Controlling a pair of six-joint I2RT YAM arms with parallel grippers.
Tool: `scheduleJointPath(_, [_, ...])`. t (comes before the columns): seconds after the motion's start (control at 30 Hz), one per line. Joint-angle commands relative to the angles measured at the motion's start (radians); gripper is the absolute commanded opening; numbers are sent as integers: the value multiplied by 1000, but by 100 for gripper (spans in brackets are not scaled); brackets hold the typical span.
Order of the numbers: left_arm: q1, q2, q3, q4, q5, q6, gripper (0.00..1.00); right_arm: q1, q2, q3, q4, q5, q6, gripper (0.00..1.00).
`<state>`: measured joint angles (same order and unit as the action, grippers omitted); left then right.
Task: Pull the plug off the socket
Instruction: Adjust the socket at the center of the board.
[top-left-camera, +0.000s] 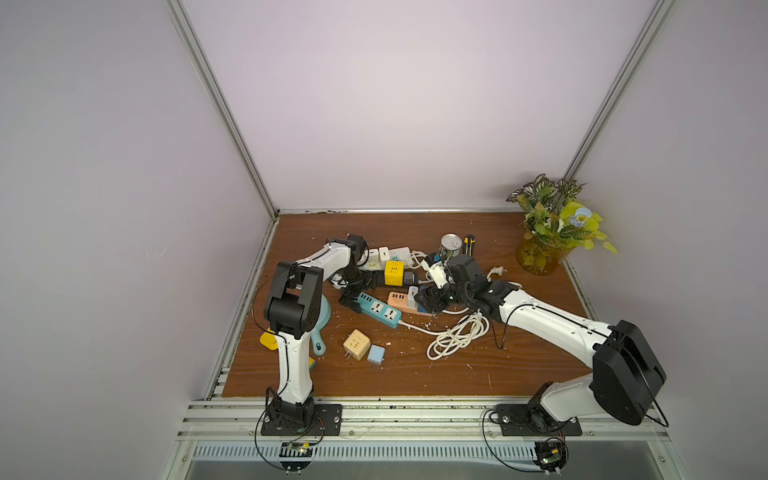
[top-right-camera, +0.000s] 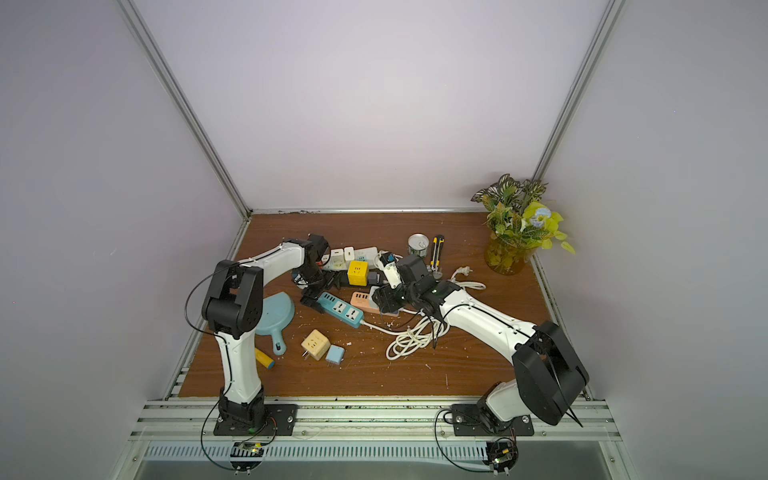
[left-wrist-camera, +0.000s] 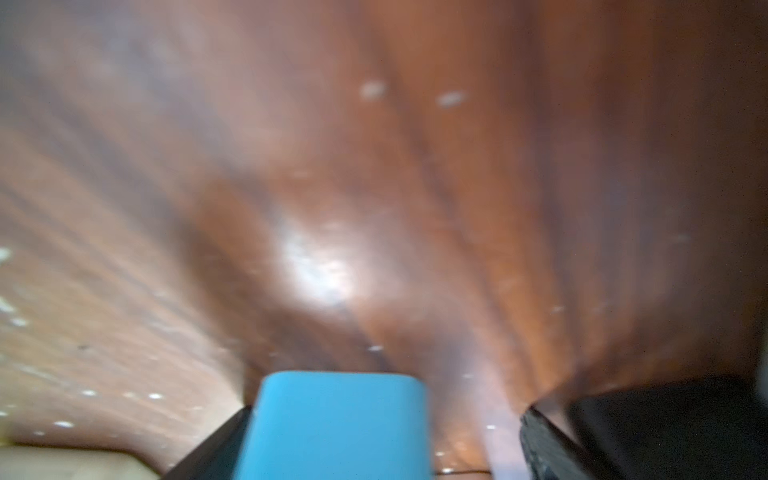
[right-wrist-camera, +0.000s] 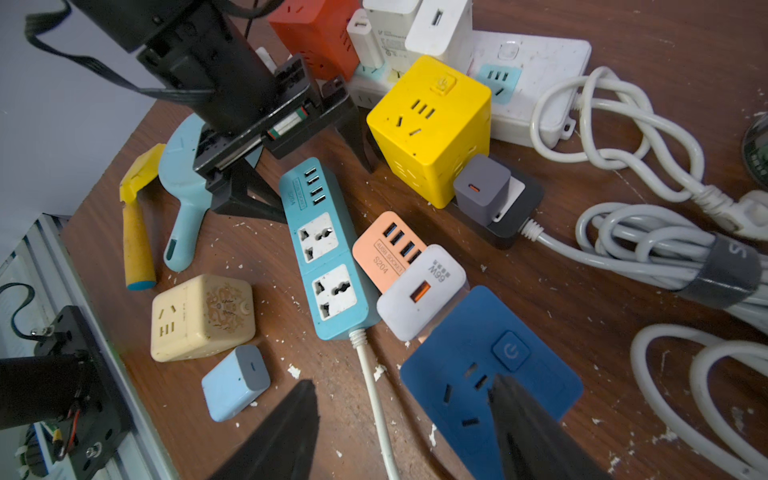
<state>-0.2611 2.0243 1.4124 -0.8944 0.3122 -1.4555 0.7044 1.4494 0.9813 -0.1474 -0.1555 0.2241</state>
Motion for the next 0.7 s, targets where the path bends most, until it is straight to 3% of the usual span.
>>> scheduleJointPath(0.0, [1,-42,-46,-33,-46,-41,88,-17,3,40,-13,33,-32,70])
scheduleJointPath(0.13, [-45,-67,-2,-34,-31,-61,76,-37,-10,31,-4,46,-34,68])
scheduleJointPath(0.5, [-162,-60,60,27,33,-241,55,-62,-46,9,-6,51,-53,68])
scheduleJointPath(0.67, [-189,-89,160,-99,-22,-253,56,-62,-73,-19,1,47,-42,68])
